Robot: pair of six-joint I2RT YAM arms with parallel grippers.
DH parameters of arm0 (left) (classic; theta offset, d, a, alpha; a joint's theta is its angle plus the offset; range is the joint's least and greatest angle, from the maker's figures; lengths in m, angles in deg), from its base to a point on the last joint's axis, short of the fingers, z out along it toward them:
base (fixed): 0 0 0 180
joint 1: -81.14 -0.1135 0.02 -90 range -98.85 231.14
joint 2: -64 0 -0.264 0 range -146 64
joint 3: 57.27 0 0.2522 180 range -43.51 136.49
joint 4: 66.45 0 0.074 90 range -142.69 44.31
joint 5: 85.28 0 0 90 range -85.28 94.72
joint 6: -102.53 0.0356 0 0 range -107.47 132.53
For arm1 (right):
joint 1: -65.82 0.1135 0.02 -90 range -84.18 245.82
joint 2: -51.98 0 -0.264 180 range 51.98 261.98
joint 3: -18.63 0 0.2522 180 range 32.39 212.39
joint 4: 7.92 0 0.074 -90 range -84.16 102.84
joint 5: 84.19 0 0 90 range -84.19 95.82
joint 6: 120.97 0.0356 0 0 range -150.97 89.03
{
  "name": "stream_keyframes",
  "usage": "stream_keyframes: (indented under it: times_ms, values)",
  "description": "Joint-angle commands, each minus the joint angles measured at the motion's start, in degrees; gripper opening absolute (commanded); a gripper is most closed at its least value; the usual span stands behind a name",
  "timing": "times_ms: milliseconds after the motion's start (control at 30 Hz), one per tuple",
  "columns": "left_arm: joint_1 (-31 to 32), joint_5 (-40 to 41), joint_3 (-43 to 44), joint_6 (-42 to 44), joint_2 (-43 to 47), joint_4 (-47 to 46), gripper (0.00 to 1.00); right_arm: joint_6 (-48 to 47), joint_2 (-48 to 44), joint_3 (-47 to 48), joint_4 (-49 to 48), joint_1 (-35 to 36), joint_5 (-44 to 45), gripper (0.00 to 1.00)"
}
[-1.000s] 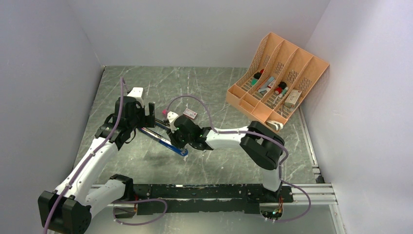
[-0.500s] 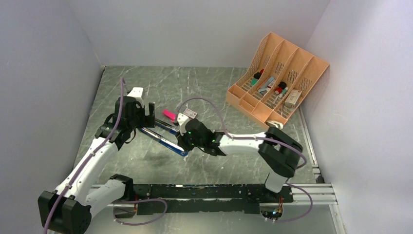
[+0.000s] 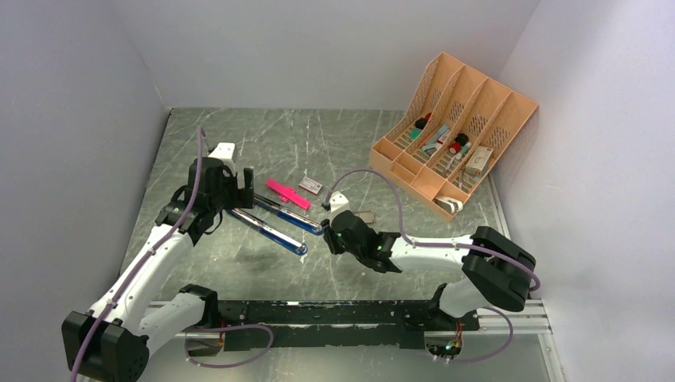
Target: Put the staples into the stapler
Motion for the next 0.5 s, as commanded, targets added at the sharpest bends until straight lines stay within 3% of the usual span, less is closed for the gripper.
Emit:
stream_keyframes:
  times_ms: [0, 467]
  values:
    - [0.34, -1.24, -0.37, 0.44, 1.00, -1.37, 0.98, 4.68, 0.66, -0.46, 2.62, -0.01, 3.57, 0.32]
    - [0.39, -1.21, -0.35, 0.45, 0.75, -1.37, 0.98, 7.00, 4.97, -0.97, 2.74, -0.04, 2.50, 0.32]
